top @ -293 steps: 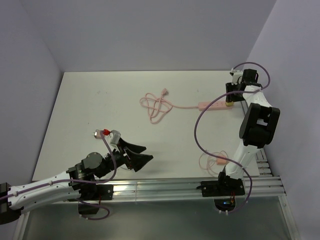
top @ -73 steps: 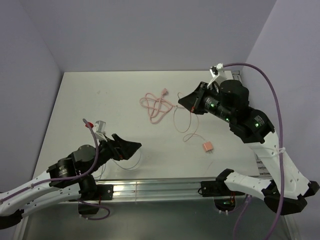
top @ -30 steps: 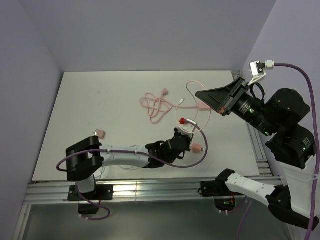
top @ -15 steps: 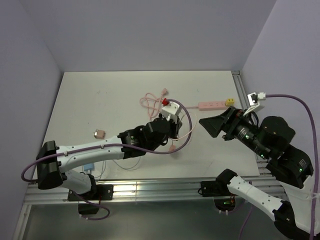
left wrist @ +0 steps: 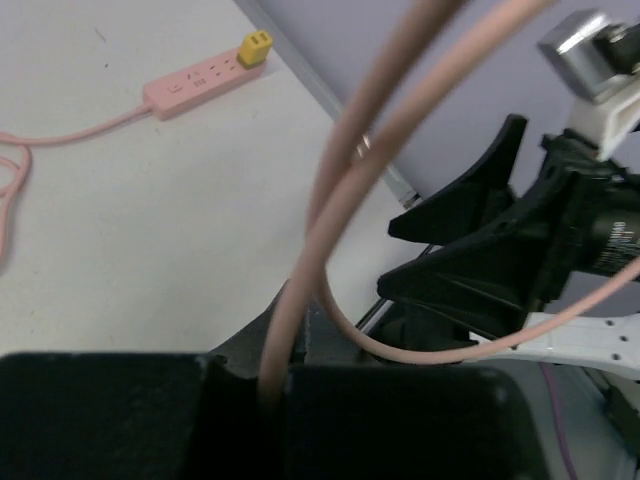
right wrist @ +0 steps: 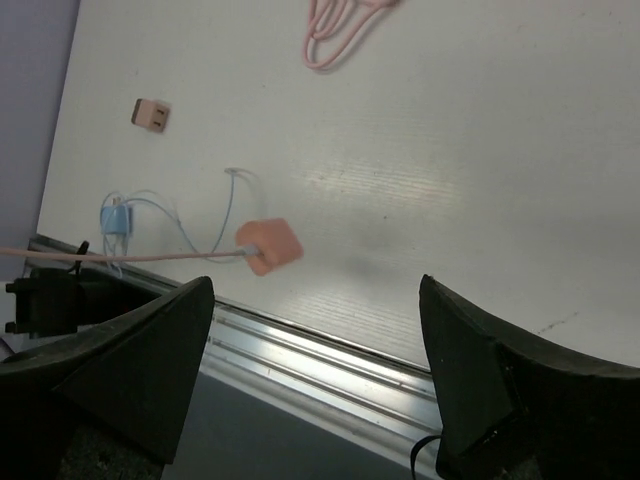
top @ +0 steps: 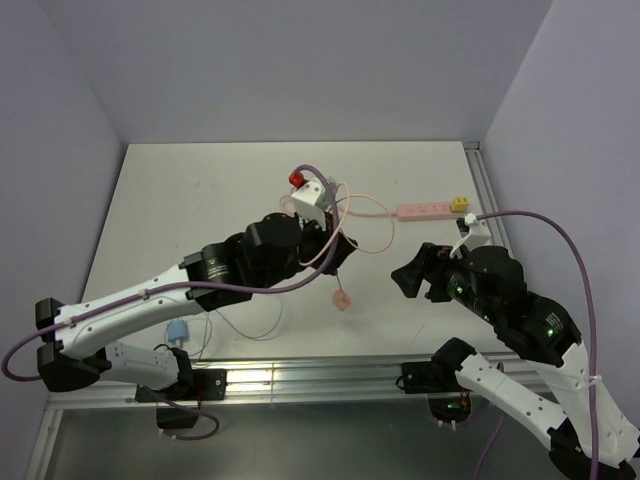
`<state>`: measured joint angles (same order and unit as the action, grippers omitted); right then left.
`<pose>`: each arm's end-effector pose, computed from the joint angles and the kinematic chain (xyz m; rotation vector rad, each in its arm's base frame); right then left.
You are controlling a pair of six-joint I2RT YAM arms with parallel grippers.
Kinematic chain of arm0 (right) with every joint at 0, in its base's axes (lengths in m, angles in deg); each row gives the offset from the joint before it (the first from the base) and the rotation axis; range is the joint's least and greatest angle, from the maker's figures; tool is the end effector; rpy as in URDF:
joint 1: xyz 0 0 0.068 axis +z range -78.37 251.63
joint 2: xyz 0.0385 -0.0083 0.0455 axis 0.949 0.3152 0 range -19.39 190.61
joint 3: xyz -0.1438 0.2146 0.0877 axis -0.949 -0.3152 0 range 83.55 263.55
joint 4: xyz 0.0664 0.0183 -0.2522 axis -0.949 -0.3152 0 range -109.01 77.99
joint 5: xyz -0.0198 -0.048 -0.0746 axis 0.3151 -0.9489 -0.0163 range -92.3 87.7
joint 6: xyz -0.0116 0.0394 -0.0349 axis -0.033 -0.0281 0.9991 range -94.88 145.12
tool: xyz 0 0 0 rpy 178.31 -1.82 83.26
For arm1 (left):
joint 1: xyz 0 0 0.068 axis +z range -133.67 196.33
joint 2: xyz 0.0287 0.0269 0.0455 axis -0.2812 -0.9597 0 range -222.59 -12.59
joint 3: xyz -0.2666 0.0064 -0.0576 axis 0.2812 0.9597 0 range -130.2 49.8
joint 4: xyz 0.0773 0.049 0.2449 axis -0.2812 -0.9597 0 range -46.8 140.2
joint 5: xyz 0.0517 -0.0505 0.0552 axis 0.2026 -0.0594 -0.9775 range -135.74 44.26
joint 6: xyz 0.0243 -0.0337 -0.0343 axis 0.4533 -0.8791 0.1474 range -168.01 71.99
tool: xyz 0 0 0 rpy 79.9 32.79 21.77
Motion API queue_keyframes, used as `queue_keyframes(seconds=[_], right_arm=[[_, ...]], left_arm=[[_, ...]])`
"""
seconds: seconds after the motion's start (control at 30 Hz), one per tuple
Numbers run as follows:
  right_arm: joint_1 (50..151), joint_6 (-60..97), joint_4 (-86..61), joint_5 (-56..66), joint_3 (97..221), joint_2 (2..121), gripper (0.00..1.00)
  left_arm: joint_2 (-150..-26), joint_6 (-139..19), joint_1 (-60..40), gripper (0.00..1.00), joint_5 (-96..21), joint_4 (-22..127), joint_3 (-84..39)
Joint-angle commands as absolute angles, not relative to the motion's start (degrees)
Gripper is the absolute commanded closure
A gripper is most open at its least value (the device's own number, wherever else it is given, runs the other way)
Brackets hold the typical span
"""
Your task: Insert the plug
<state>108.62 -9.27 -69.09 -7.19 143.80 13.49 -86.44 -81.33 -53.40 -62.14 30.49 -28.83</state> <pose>0.0685 0.0477 0.3685 0.0045 2.1573 0.6559 0.1098 -0.2688 0.4194 0.3997 1.8990 -0.9871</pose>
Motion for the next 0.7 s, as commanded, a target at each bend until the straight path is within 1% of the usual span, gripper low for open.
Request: queue_keyframes(seconds=[0.0, 0.1, 0.17, 0.3, 0.37, 0.43, 0.53, 0.67], right_arm=[[109.1, -7.9, -66.5, -6.1, 141.5, 11.7, 0.12], [109.0, -7.9, -64.0, -3.2, 138.7, 9.8, 0.14], [109.0, -7.1, -61.3, -0.8, 137.3, 8.6, 0.16], [109.0, -3.0, -53.2, 8.1, 131.6, 4.3, 0.18], [109.0, -2.3, -51.2, 8.8, 130.2, 3.5, 0.19], [109.0, -1.9, -50.6, 11.7, 130.4, 4.4, 0.22], [109.0, -1.9, -49.1, 14.1, 131.7, 7.0, 0.24], [109.1, 0.9, -48.5, 16.2, 135.8, 8.3, 0.23]], left_arm=[[-81.1, -81.6, -53.5, 1.00, -60.4, 32.6, -29.5], [-80.0, -79.6, -53.4, 1.00, -58.4, 32.9, -31.3], [-79.9, -79.6, -53.4, 1.00, -58.1, 32.7, -32.7], [-82.2, -81.3, -53.4, 1.00, -59.4, 29.4, -39.7], [-84.2, -81.9, -53.4, 1.00, -59.0, 27.9, -43.9], [-85.4, -82.4, -53.4, 1.00, -58.6, 26.3, -46.2], [-87.9, -83.2, -53.4, 1.00, -59.0, 23.8, -50.0], [-89.2, -82.9, -53.4, 1.00, -58.0, 23.6, -51.9]])
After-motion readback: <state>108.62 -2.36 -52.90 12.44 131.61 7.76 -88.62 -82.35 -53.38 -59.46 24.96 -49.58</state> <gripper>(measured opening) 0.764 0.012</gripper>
